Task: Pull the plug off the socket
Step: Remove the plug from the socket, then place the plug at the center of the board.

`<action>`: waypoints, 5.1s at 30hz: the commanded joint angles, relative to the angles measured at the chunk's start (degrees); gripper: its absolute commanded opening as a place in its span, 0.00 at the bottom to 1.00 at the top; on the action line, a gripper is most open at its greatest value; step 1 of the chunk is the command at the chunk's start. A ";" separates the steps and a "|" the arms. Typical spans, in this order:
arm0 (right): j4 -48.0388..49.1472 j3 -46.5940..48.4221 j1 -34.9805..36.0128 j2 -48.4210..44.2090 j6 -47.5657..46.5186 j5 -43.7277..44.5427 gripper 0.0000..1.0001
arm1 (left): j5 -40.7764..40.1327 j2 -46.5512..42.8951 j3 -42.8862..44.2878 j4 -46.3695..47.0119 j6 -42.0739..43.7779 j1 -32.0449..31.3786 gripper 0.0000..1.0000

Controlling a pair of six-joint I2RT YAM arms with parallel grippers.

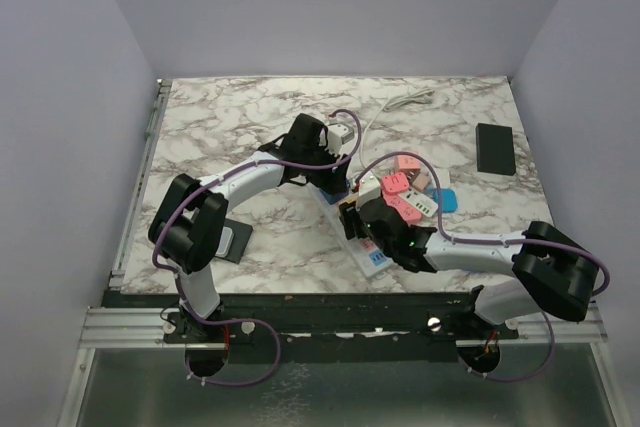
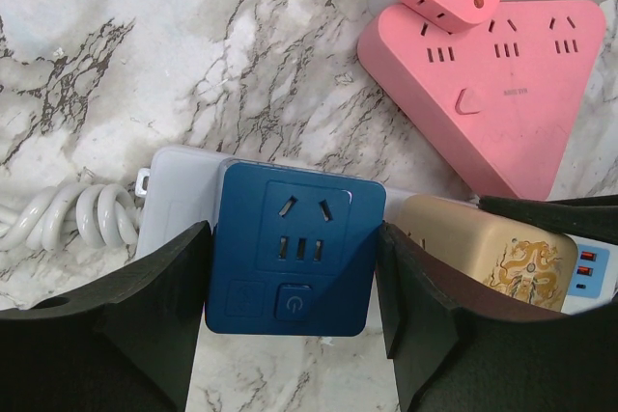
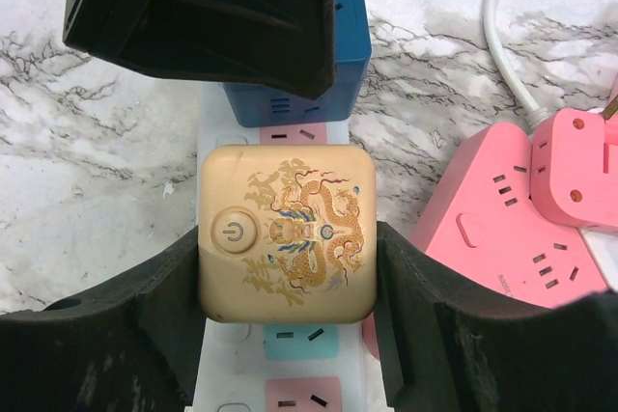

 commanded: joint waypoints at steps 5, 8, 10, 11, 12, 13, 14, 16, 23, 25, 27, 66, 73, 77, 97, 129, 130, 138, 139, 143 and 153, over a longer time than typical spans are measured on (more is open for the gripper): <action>0.31 1.69 2.28 -0.25 0.63 5.84 0.01 | -8.27 6.49 -3.64 -10.16 -0.27 0.98 0.00; 0.84 1.60 2.27 -1.13 1.95 5.62 0.01 | -8.25 6.65 -3.64 -10.23 -0.26 0.99 0.00; 1.02 1.82 2.14 -1.80 2.23 5.40 0.01 | -8.20 6.75 -3.64 -10.24 -0.25 0.89 0.00; 0.70 2.19 1.89 -2.00 2.22 5.00 0.01 | -8.20 6.83 -3.64 -10.25 -0.29 0.89 0.00; 0.17 2.66 1.55 -2.03 2.33 4.49 0.01 | -8.15 6.84 -3.57 -10.25 -0.29 0.89 0.00; -0.20 3.09 1.20 -2.03 2.62 3.98 0.01 | -8.14 6.88 -3.55 -10.31 -0.28 0.96 0.00; -0.44 3.34 0.62 -2.06 2.96 3.35 0.01 | -8.16 6.92 -3.55 -10.32 -0.22 0.94 0.00; -0.64 3.23 -0.92 -2.28 4.05 1.16 0.01 | -8.15 7.00 -3.55 -10.33 -0.29 0.89 0.00; -1.42 2.74 -6.28 -2.48 6.69 -4.87 0.01 | -8.24 7.28 -3.55 -10.50 -0.25 0.80 0.00; -1.18 2.37 -7.87 -2.72 7.65 -6.75 0.01 | -8.23 7.36 -3.55 -10.51 -0.24 0.81 0.00; -0.91 2.15 -8.75 -2.95 7.91 -7.65 0.01 | -8.22 7.45 -3.55 -10.51 -0.21 0.84 0.00; 0.53 1.76 -3.40 -2.06 -0.51 -4.71 0.01 | -7.84 9.46 -2.76 -11.17 -0.23 0.71 0.00; -0.75 3.79 -0.75 1.17 -1.84 -2.18 0.01 | -7.88 9.56 -2.76 -11.21 -0.29 0.72 0.00; -0.44 3.65 -0.74 0.06 -0.32 -1.39 0.01 | -7.88 9.65 -2.76 -11.30 -0.28 0.71 0.00; -9.58 6.09 -1.07 -12.64 -1.90 0.81 0.01 | -8.23 9.83 -2.58 -11.41 -0.29 0.63 0.00; -50.34 18.02 -51.45 -7.08 4.52 -17.88 0.01 | -8.15 -1.97 -5.22 -7.81 -2.37 -0.65 0.04; -50.65 17.91 -52.54 -6.49 4.89 -18.42 0.01 | -8.07 -2.28 -5.29 -7.75 -2.54 -0.60 0.04; -53.90 19.87 -53.92 -0.06 5.44 -14.70 0.01 | -7.83 -4.31 -6.01 -7.40 -2.93 -0.56 0.04; -54.37 20.29 -53.92 0.62 5.26 -14.79 0.01 | -7.73 -4.39 -6.01 -7.31 -2.93 -0.59 0.04; -55.68 21.68 -53.96 4.29 5.16 -15.43 0.07 | -7.39 -4.26 -5.83 -7.33 -3.11 -0.60 0.04; -52.34 24.28 -54.64 10.84 5.86 -16.56 0.45 | -7.40 -4.64 -5.92 -7.37 -3.10 -0.60 0.05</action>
